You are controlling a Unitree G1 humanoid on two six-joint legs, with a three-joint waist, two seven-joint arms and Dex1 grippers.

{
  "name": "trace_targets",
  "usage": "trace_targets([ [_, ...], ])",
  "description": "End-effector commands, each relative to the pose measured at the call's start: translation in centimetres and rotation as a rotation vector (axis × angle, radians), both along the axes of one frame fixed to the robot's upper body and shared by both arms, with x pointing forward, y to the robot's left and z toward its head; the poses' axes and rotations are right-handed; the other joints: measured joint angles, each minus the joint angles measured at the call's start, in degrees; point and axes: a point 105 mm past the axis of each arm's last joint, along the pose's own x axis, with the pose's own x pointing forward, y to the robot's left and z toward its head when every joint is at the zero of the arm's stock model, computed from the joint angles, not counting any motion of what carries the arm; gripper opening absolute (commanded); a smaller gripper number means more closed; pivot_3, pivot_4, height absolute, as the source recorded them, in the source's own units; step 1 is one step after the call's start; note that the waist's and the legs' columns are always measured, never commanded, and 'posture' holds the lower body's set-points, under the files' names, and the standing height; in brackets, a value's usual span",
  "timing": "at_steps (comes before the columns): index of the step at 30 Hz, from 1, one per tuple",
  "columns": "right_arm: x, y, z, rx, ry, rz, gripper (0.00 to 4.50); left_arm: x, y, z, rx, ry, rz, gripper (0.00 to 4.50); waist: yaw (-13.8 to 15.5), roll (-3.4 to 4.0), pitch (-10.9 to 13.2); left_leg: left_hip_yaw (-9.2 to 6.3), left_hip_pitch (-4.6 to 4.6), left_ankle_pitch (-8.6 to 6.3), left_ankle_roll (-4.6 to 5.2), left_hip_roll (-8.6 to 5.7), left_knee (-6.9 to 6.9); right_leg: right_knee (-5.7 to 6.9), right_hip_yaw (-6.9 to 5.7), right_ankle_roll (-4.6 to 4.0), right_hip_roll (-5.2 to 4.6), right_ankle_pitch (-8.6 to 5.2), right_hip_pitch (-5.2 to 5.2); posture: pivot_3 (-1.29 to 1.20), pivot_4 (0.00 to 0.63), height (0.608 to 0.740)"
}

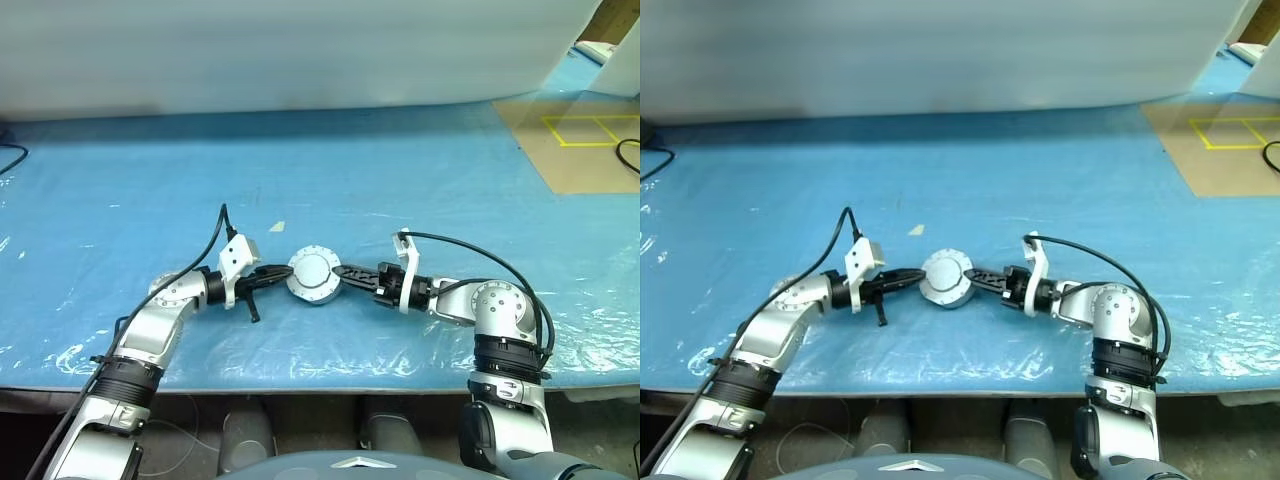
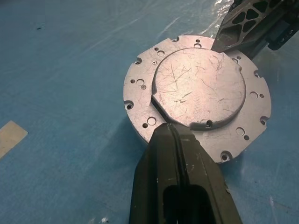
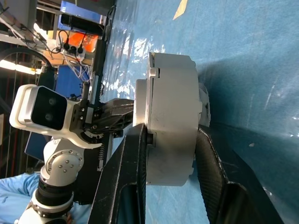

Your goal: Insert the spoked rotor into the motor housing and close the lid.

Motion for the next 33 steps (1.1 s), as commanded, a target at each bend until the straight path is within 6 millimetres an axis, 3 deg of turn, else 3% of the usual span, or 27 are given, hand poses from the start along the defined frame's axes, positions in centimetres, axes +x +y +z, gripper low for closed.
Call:
trace_targets([
  [1, -0.6, 0.5, -0.7, -0.059, -0.005, 0.047, 1.09, -0.2, -0.4, -1.0, 0.028, 0.023, -0.012, 0.00, 0.0, 0.00, 0.0, 0.00, 0.00, 0.00, 0.00, 0.00, 0.00, 0.00, 0.00, 0.00, 0.00, 0.00, 0.01, 0.00, 0.150, 0.740],
  [7, -0.4, 0.3, -1.1, -0.087, -0.029, 0.041, 1.09, 1.0, -0.4, 1.1, -0.123, 0.005, 0.070, 0.00, -0.1, -0.01, 0.0, 0.01, 0.01, 0.00, 0.00, -0.01, 0.01, 0.02, 0.01, 0.00, -0.01, 0.00, 0.08, 0.00, 0.150, 0.740],
  [15, 2.6, 0.6, 4.4, 0.305, -0.078, -0.118, 1.09, 3.1, 2.0, 5.2, -0.464, 0.046, 0.274, 0.00, -0.5, -0.03, 0.3, 0.01, -0.34, 0.01, 0.00, 0.01, 0.06, 0.15, 0.03, -0.04, 0.05, 0.03, -0.43, 0.00, 0.150, 0.740],
  [18, 3.6, 0.4, 6.2, 0.441, -0.079, -0.171, 1.09, 4.2, 3.7, 5.6, -0.572, 0.060, 0.406, 0.00, -0.5, -0.05, 0.4, 0.00, -0.62, 0.01, 0.00, 0.01, 0.08, 0.13, 0.00, -0.03, 0.06, 0.05, -0.63, 0.00, 0.150, 0.740],
  [22, 4.4, 0.0, 7.2, 0.528, -0.064, -0.237, 1.09, 4.4, 4.5, 5.2, -0.655, 0.116, 0.479, 0.00, -0.1, -0.06, 0.4, -0.04, -0.68, 0.01, -0.01, 0.04, 0.00, 0.12, -0.08, 0.13, 0.10, 0.14, -0.63, 0.00, 0.150, 0.740],
  [25, 4.8, 0.0, 7.6, 0.569, -0.058, -0.272, 1.09, 4.1, 4.1, 4.8, -0.730, 0.190, 0.481, 0.60, -0.1, -0.07, 0.4, -0.06, -0.72, 0.01, -0.01, 0.04, -0.07, 0.07, -0.11, 0.16, 0.11, 0.16, -0.62, 0.00, 0.150, 0.740],
  [33, 5.5, 0.2, 8.2, 0.621, -0.062, -0.339, 1.09, 2.4, 1.0, 5.9, -0.899, 0.333, 0.353, 3.27, -0.1, -0.18, 0.5, -0.08, -0.77, 0.01, -0.01, 0.06, -0.04, 0.13, -0.13, 0.17, 0.09, 0.17, -0.63, 0.00, 0.150, 0.740],
])
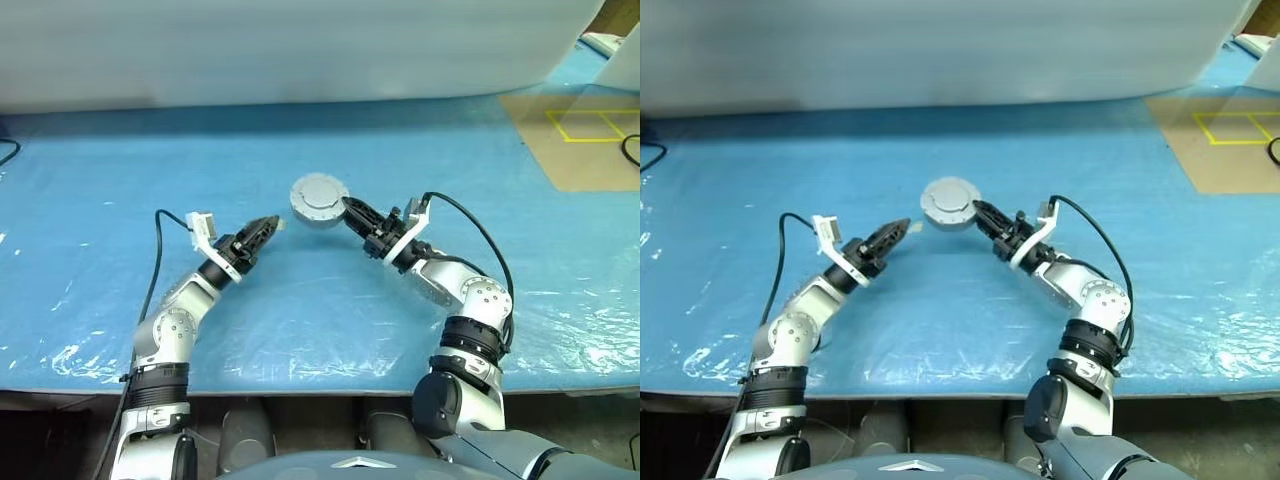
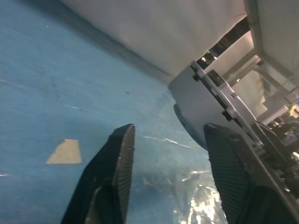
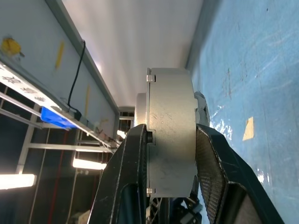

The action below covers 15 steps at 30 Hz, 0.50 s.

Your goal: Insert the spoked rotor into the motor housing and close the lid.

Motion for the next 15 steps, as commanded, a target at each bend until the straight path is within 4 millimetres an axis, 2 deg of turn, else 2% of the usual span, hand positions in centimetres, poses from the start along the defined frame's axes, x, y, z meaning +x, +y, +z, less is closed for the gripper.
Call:
trace_targets([
  [1, 0.1, 0.1, 2.7, 0.086, -0.093, -0.016, 1.09, -0.7, -1.0, 2.0, -0.077, -0.038, -0.045, 3.62, 0.0, 0.00, 0.0, 0.00, 0.00, 0.00, 0.00, 0.00, 0.03, 0.00, 0.01, 0.01, 0.00, 0.01, 0.00, 0.00, 0.150, 0.740],
  [3, 0.0, 0.3, 2.8, 0.083, -0.100, -0.009, 1.09, -0.8, -1.2, 2.2, -0.124, -0.020, -0.041, 4.34, 0.0, 0.00, 0.0, 0.00, -0.01, 0.00, 0.00, -0.01, 0.08, 0.00, 0.01, 0.02, -0.01, 0.01, 0.00, 0.00, 0.150, 0.740],
  [4, 0.0, 0.3, 2.8, 0.082, -0.101, -0.008, 1.09, -0.7, -1.3, 2.2, -0.143, -0.004, -0.037, 4.46, 0.0, -0.01, 0.0, 0.00, -0.01, 0.00, 0.00, -0.01, 0.08, 0.00, 0.01, 0.02, -0.01, 0.01, 0.00, 0.00, 0.150, 0.740],
  [9, -0.3, 0.7, 2.6, 0.070, -0.101, 0.014, 1.09, -0.5, -1.6, 1.9, -0.250, 0.098, -0.058, 4.46, 0.0, -0.02, 0.0, -0.02, -0.07, 0.00, 0.00, 0.00, 0.08, 0.02, 0.01, 0.05, 0.01, 0.03, 0.00, 0.00, 0.150, 0.740],
  [15, -1.1, 1.4, 3.0, 0.070, -0.130, 0.071, 1.09, 0.1, -2.0, 2.0, -0.282, 0.166, -0.086, 4.46, 0.0, -0.04, 0.0, -0.07, -0.07, 0.00, 0.00, -0.02, 0.14, 0.03, 0.01, 0.10, 0.01, 0.06, 0.01, 0.00, 0.150, 0.740],
])
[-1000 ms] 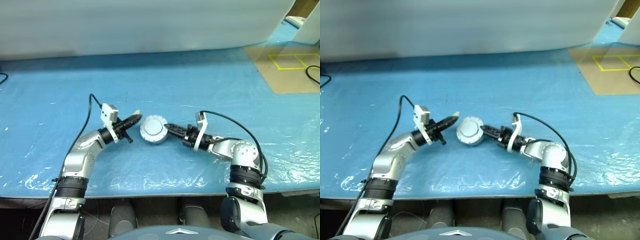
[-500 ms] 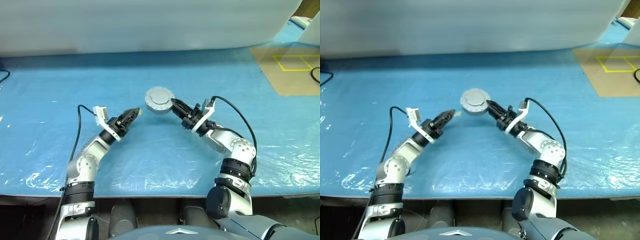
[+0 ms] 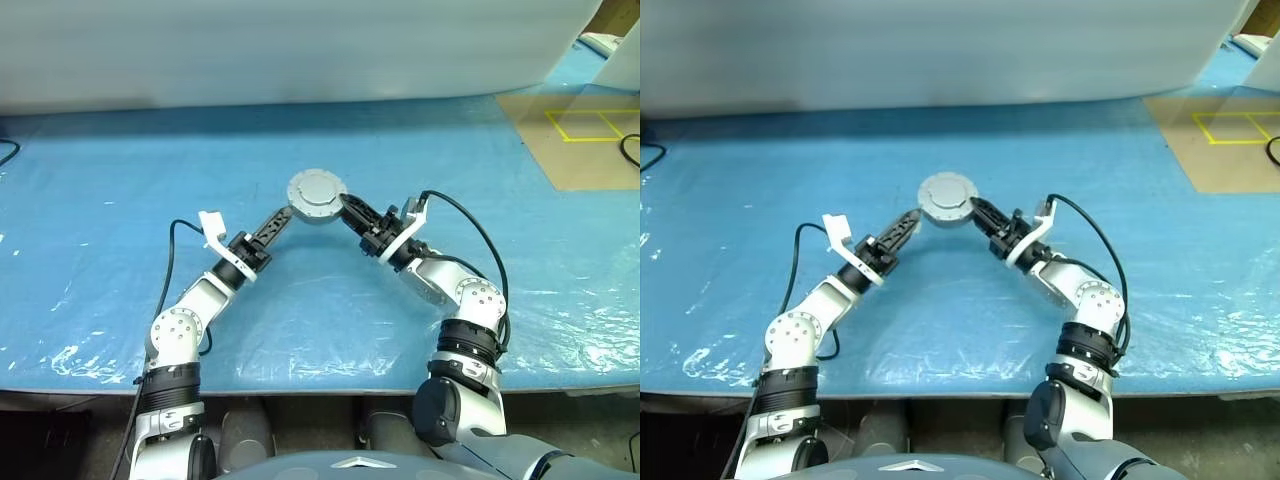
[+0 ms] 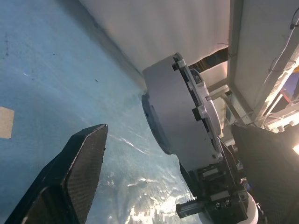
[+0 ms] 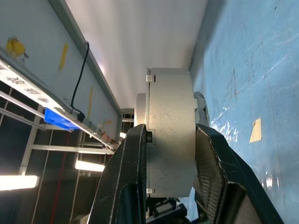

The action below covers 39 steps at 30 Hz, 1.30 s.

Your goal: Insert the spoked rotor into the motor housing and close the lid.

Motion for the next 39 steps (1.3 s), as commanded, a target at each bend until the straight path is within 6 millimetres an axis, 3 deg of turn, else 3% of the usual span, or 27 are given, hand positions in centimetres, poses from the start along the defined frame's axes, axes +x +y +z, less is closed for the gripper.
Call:
trace_targets([
  [1, -0.9, 0.7, 2.9, 0.060, -0.122, 0.059, 1.09, 0.2, -0.3, 1.3, -0.030, -0.017, -0.031, 4.46, 0.0, -0.01, 0.0, 0.00, 0.00, 0.00, 0.00, 0.00, 0.02, 0.00, 0.00, 0.01, 0.00, 0.01, 0.00, 0.00, 0.150, 0.740],
  [17, -2.3, 2.1, 2.1, -0.005, -0.130, 0.155, 1.09, 0.5, -2.4, 2.0, -0.084, -0.016, -0.106, 4.46, 0.1, -0.03, 0.0, -0.04, -0.09, 0.00, 0.00, -0.01, 0.11, 0.05, 0.00, 0.04, 0.00, 0.03, 0.09, 0.00, 0.150, 0.740],
  [23, -2.1, 2.0, 2.0, -0.013, -0.131, 0.144, 1.09, -0.2, -3.0, 1.6, -0.115, 0.006, -0.148, 2.98, 0.1, -0.04, 0.0, -0.05, -0.09, 0.00, 0.00, -0.01, 0.20, 0.07, 0.00, 0.07, -0.01, 0.04, 0.14, 0.00, 0.150, 0.740],
  [34, -1.9, 1.9, 2.3, 0.004, -0.139, 0.131, 1.09, -0.9, -3.3, 1.6, -0.153, 0.010, -0.185, 2.91, 0.1, -0.05, 0.0, -0.06, -0.12, 0.01, 0.01, -0.01, 0.23, 0.08, 0.01, 0.08, -0.01, 0.05, 0.15, 0.00, 0.150, 0.740],
  [39, -1.9, 2.0, 2.3, 0.004, -0.136, 0.129, 1.09, -0.3, -3.5, 0.9, -0.133, 0.055, -0.146, 2.91, 0.1, -0.05, 0.0, -0.08, -0.12, 0.01, 0.01, -0.01, 0.28, 0.09, 0.00, 0.10, -0.02, 0.06, 0.18, 0.00, 0.150, 0.740],
])
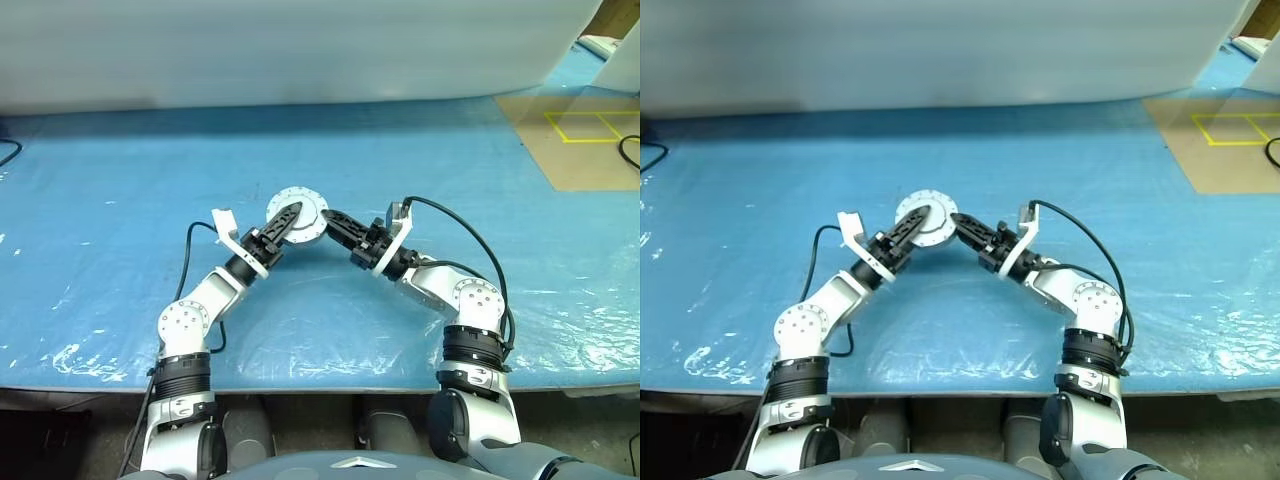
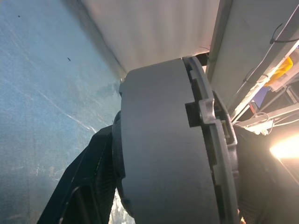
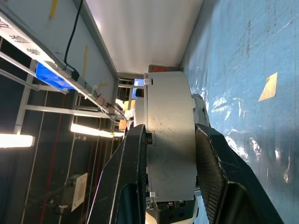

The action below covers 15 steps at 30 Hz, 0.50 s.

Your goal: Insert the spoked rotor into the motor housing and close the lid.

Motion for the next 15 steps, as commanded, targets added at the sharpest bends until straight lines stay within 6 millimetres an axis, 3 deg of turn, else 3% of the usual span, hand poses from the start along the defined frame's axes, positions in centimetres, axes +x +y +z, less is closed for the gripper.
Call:
trace_targets([
  [1, -0.1, 0.1, 2.7, 0.083, -0.092, -0.001, 1.09, -0.6, -1.4, 0.9, -0.007, -0.028, -0.055, 2.91, 0.0, 0.00, 0.0, 0.00, 0.00, 0.00, 0.00, 0.00, 0.01, 0.00, 0.00, 0.01, 0.00, 0.00, 0.01, 0.00, 0.150, 0.740],
  [6, 0.2, 0.0, 2.6, 0.069, -0.092, -0.023, 1.09, -0.6, -1.6, 0.9, -0.028, -0.015, -0.049, 2.91, 0.0, 0.00, 0.0, 0.00, 0.00, 0.00, 0.00, 0.00, 0.02, 0.01, 0.01, 0.01, 0.00, 0.01, 0.01, 0.00, 0.150, 0.740],
  [13, 1.0, -0.8, 3.6, 0.127, -0.107, -0.084, 3.48, 0.4, -0.7, 1.1, -0.079, 0.012, 0.024, 2.91, 0.0, -0.01, 0.0, 0.00, -0.03, 0.00, 0.00, -0.01, 0.07, 0.02, 0.01, 0.03, -0.02, 0.02, 0.01, 0.00, 0.150, 0.740],
  [14, 1.1, -0.9, 3.8, 0.137, -0.107, -0.092, 3.77, 0.5, -0.6, 1.1, -0.079, 0.014, 0.031, 2.91, -0.1, -0.01, 0.0, 0.00, -0.03, 0.00, 0.00, -0.01, 0.08, 0.02, 0.01, 0.03, -0.02, 0.02, 0.01, 0.00, 0.150, 0.740],
  [15, 1.2, -1.0, 3.8, 0.141, -0.106, -0.096, 3.77, 0.6, -0.5, 1.1, -0.079, 0.015, 0.037, 2.91, 0.0, -0.01, 0.0, 0.00, -0.02, 0.00, 0.00, -0.01, 0.08, 0.02, 0.01, 0.03, -0.02, 0.02, 0.01, 0.00, 0.150, 0.740],
])
